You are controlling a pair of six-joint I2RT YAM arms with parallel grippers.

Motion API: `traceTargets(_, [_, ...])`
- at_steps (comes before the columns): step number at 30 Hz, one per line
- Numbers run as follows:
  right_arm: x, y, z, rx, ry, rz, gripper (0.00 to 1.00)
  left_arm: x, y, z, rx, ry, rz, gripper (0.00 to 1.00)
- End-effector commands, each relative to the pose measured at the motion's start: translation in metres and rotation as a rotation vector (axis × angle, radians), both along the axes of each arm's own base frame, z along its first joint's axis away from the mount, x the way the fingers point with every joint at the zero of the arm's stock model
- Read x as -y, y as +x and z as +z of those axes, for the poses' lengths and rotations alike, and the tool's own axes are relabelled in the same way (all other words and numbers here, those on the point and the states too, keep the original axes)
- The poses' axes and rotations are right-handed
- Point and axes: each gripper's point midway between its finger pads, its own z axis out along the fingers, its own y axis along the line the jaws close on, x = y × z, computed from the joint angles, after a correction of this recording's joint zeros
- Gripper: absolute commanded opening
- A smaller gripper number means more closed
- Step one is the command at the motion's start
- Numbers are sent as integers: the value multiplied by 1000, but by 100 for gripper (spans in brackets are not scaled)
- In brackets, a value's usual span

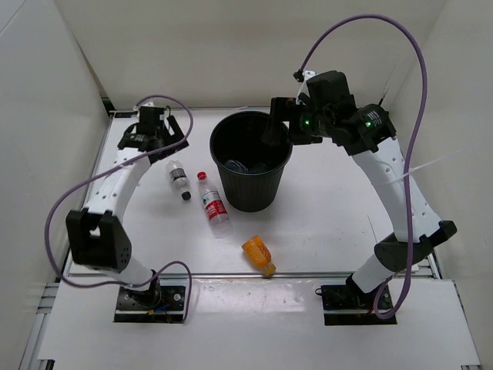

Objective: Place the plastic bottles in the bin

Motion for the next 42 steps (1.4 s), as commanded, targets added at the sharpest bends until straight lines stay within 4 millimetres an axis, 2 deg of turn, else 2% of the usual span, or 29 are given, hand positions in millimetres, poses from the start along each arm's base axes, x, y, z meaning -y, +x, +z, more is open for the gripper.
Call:
traceTargets(1, [3,-1,3,20,8,13,100,-4,7,-8,-29,4,0,100])
traceTargets(3, [3,-1,3,20,8,13,100,-11,13,-20,-59,-7,22,100])
traceTargets(5, [7,-1,3,20,8,4,100,-8,21,-36,-99,-27,7,100])
traceTargets(9, [15,2,-1,16,-4,-11,100,-4,28,-78,-199,-37,2,100])
traceTargets(10, [16,0,2,23,1,-11,100,-5,26,-90,-229,-56,9,100])
traceTargets(11, [16,0,-1,16,-4,-11,100,-1,21,-109,-281,-76,3,100])
traceTargets(13, [21,-1,-3,8,-10,-20,100,0,21,-124,-312,-101,6,100])
traceTargets(14, [21,-1,-3,8,-10,-20,100,3,13,-143,-364,-114,-4,100])
traceTargets(17, [24,1,-6,1,-15,-29,100,7,12,-158,-388,-131,-17,100])
traceTargets(18, [24,1,-10,-8,-21,-29,100,9,8,-167,-409,-141,-23,94])
traceTargets(20, [24,1,-10,-8,-21,-29,100,13,8,-167,-411,-158,-36,84])
traceTargets(23, [25,5,-13,-21,-20,-44,100,13,8,-148,-370,-184,-33,67])
traceTargets(24, [25,4,-16,-33,-20,-49,100,9,10,-127,-317,-188,-29,63])
traceTargets(26, [23,3,-16,-41,-10,-48,100,10,8,-105,-274,-207,-14,57])
traceTargets(28, [21,6,-21,-49,-15,-48,100,7,8,-67,-188,-203,-3,54])
traceTargets(29, [21,6,-21,-53,-10,-53,100,4,2,-55,-193,-202,15,50])
traceTargets(30, [17,8,-22,-57,-4,-45,100,-2,0,-29,-146,-187,47,47])
traceTargets(31, [17,8,-22,-57,-4,-45,100,-5,5,4,-77,-183,63,46])
traceTargets(33, [16,7,-25,-74,2,-44,100,-6,0,43,0,-186,79,46])
traceTargets(34, [16,7,-29,-84,-5,-44,100,-2,2,80,90,-203,67,46])
traceTargets(35, [16,6,-29,-89,1,-51,100,6,3,92,116,-208,36,46])
traceTargets(36, [19,8,-35,-102,-7,-60,100,24,3,113,171,-219,-39,46])
traceTargets(37, [18,9,-36,-106,-1,-66,100,54,7,143,259,-277,-184,47])
traceTargets(38, [17,11,-42,-113,-6,-66,100,71,7,154,291,-288,-264,48])
traceTargets(39, [17,11,-46,-121,-11,-67,100,101,3,160,303,-290,-353,49])
traceTargets(42, [17,18,-47,-112,5,-83,100,157,1,168,328,-269,-540,53])
